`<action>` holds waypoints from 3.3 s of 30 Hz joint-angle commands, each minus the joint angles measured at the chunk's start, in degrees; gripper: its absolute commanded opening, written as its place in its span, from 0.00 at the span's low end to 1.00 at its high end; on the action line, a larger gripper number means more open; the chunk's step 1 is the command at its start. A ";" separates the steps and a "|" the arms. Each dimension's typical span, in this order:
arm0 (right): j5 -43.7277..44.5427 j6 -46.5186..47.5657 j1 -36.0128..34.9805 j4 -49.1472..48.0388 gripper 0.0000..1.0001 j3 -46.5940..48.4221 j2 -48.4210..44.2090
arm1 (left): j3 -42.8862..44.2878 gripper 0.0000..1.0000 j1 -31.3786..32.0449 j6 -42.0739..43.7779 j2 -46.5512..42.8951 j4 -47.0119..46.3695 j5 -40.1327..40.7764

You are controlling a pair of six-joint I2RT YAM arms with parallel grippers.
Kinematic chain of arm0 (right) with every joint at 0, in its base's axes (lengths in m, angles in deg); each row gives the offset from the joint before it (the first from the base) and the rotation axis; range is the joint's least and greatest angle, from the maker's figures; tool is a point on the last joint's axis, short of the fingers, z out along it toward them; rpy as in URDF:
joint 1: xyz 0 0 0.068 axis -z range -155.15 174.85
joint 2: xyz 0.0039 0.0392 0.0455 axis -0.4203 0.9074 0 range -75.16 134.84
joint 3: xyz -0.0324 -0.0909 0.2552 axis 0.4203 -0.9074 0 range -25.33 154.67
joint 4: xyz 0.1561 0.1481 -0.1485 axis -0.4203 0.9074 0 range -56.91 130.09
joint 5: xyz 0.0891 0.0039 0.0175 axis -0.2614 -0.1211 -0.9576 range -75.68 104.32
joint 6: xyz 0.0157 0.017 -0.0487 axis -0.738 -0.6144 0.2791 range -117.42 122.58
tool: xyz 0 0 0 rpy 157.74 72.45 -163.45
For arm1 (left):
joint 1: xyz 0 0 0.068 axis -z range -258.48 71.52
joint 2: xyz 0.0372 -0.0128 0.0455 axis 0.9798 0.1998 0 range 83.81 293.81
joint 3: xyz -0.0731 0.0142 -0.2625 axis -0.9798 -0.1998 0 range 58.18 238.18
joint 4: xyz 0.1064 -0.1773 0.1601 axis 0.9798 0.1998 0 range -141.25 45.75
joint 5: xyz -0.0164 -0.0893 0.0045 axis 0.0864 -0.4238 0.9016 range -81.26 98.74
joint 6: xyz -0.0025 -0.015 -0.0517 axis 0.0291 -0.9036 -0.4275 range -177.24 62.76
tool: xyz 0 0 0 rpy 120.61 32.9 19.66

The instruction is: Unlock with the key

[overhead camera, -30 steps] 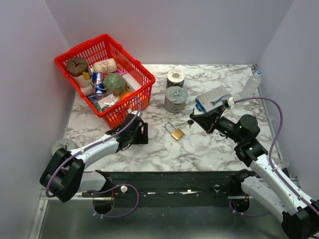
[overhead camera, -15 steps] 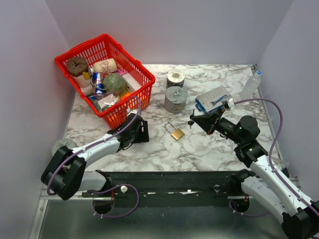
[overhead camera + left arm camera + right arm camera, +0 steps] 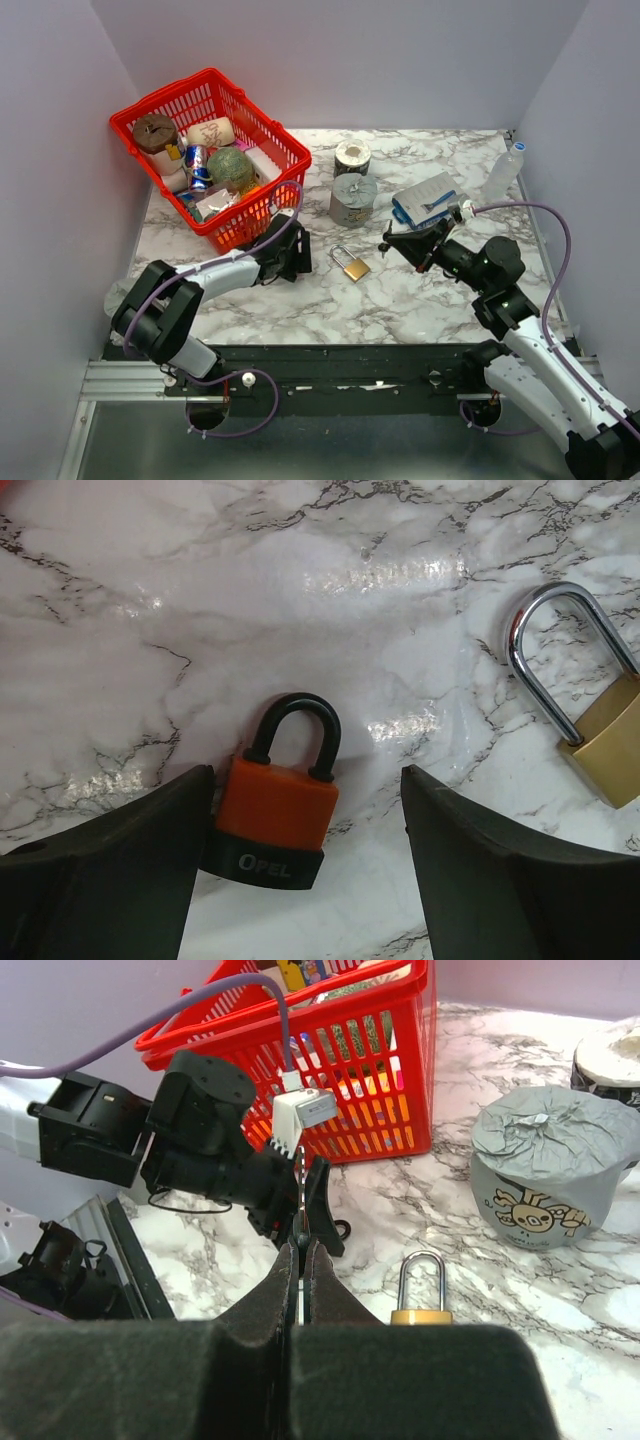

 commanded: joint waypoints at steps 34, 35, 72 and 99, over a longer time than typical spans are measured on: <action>0.28 0.34 0.26 1.33 0.01 -0.80 0.02 | 16.52 0.00 13.89 6.90 9.31 23.47 27.05; 0.28 0.26 0.26 1.33 0.01 -0.89 -0.07 | 17.32 0.00 14.16 6.82 10.10 24.01 27.33; -1.76 -10.63 -6.67 -5.95 0.01 -4.49 9.40 | 33.66 0.00 9.07 12.42 0.79 30.16 17.37; 1.60 -23.91 -14.86 -34.97 0.01 1.58 39.84 | 44.04 0.00 13.55 24.48 9.32 37.55 40.78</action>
